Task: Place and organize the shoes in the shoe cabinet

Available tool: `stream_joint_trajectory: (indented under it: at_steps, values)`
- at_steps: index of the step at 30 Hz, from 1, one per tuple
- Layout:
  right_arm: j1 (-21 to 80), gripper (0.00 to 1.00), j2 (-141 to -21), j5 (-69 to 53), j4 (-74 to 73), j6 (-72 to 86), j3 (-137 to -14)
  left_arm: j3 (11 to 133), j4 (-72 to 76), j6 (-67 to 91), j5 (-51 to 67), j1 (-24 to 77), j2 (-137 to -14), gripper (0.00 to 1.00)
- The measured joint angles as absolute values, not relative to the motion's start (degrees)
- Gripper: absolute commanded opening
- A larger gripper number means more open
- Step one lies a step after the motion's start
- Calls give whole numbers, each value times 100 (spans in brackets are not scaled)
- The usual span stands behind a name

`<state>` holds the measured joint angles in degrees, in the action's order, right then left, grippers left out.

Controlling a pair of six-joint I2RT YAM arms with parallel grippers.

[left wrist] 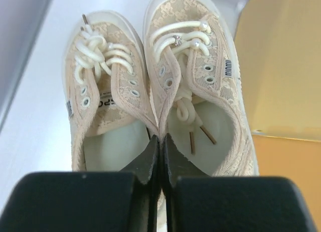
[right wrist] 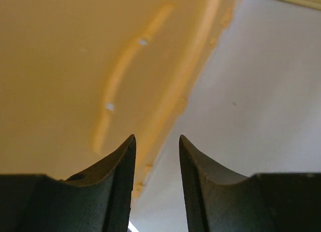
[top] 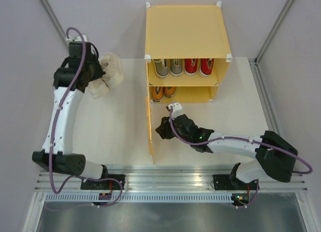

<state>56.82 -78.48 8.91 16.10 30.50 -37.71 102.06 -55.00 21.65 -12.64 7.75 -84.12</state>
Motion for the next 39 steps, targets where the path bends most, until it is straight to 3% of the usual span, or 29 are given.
stream_joint_trajectory:
  at_steps: [7, 12, 19, 27, 39]
  values:
    - [6418, 46, -9623, 910, 1911, 3166, -5601, 11699, -5994, 2161, -1643, 746, -7236, 2]
    - [6541, 47, -10224, 775, 2032, 3326, -5929, 12680, -6514, 2161, -1332, 746, -7146, 2]
    - [6512, 49, -10250, 847, 1868, 3343, -6040, 12790, -6904, 2187, -458, 746, -7214, 2]
    - [6493, 49, -11238, 624, 1686, 3350, -7898, 13176, -7102, 2399, 427, 751, -7513, 2]
    - [6123, 57, -12420, 357, 1197, 3623, -9504, 13386, -6976, 2469, 1068, 751, -7297, 2]
